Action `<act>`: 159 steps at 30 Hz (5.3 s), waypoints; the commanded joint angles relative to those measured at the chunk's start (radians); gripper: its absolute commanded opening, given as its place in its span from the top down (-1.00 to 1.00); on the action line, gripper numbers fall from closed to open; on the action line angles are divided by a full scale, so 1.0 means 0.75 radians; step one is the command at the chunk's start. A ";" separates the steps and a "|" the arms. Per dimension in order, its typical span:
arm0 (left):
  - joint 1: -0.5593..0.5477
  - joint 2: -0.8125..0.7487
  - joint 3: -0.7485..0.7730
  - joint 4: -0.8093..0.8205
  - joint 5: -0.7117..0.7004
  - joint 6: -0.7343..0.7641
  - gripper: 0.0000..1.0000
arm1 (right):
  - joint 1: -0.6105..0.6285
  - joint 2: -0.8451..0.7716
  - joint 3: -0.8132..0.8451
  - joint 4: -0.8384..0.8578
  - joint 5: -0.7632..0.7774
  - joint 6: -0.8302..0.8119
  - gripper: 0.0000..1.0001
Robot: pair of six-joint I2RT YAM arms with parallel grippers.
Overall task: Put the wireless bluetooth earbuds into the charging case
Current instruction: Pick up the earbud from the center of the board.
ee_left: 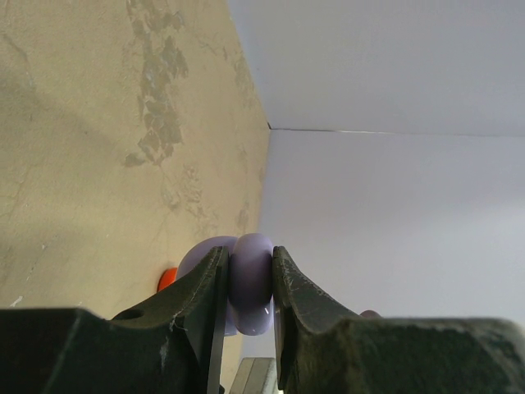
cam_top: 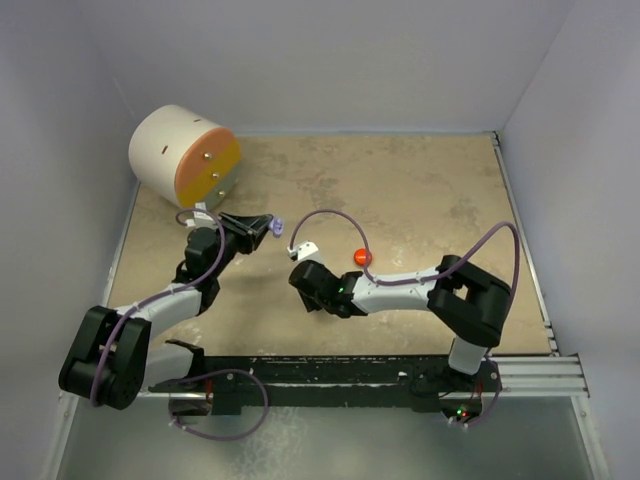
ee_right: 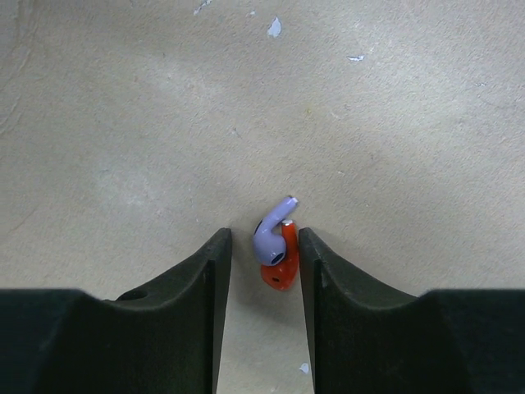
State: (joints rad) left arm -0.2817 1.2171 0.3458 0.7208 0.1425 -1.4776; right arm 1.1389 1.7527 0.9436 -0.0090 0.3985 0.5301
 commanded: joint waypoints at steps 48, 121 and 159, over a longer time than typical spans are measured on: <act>0.024 -0.014 -0.023 0.108 0.037 0.002 1.00 | -0.293 0.061 0.186 0.085 0.093 -0.173 0.13; 0.046 0.014 -0.046 0.184 0.082 -0.026 1.00 | -0.326 -0.050 -0.061 0.063 -0.054 -0.028 0.08; 0.063 0.027 -0.068 0.212 0.092 -0.037 1.00 | -0.373 0.047 -0.013 0.075 0.015 -0.039 0.49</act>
State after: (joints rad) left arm -0.2424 1.2324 0.2970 0.8078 0.2047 -1.5005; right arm 0.8642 1.7718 0.9302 0.0978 0.4015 0.5007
